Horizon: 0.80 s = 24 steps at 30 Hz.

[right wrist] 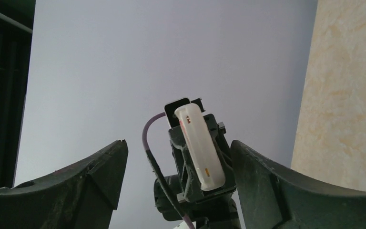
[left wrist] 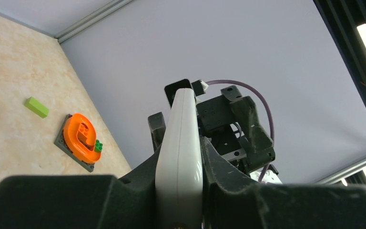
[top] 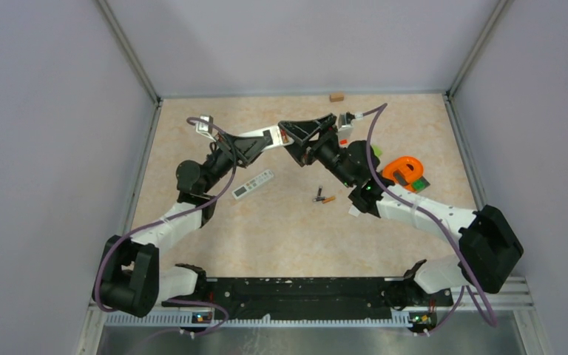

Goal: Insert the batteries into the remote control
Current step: Load the battery into the remote control.

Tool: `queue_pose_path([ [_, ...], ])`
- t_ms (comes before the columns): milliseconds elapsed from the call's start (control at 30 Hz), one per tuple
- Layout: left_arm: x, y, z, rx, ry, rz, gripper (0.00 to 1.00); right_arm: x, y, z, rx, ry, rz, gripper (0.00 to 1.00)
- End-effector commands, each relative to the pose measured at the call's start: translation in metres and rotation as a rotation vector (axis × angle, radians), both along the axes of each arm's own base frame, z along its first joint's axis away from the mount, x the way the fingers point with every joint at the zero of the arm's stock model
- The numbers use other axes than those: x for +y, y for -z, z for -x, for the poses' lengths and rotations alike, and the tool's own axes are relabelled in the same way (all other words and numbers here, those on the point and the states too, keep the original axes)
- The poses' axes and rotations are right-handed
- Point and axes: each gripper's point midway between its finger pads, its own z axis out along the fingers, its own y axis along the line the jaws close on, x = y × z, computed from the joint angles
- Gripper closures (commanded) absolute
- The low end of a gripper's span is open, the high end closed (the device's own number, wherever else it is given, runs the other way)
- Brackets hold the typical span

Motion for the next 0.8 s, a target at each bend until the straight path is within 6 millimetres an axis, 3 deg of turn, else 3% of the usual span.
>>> queue_pose_path([
  [0,0.004,-0.020,0.001,-0.084,-0.038,-0.003,1.00,-0.017,-0.041,0.009,-0.158,0.016,-0.066,0.18],
  [100,0.003,-0.020,0.003,-0.089,-0.029,-0.003,1.00,-0.021,-0.035,0.007,-0.149,0.019,-0.039,0.22],
  [267,0.003,-0.021,0.003,-0.098,-0.023,-0.002,1.00,-0.030,-0.020,0.004,-0.143,0.060,0.040,0.43],
  [433,-0.001,-0.022,0.006,-0.118,0.008,-0.002,1.00,-0.034,-0.015,-0.001,-0.149,0.100,0.094,0.45],
  [567,-0.003,-0.021,0.010,-0.138,0.034,-0.002,1.00,-0.024,-0.011,-0.007,-0.145,0.084,0.131,0.45],
  [767,-0.004,-0.022,0.012,-0.140,0.057,0.006,1.00,-0.014,-0.012,-0.009,-0.169,0.048,0.117,0.58],
])
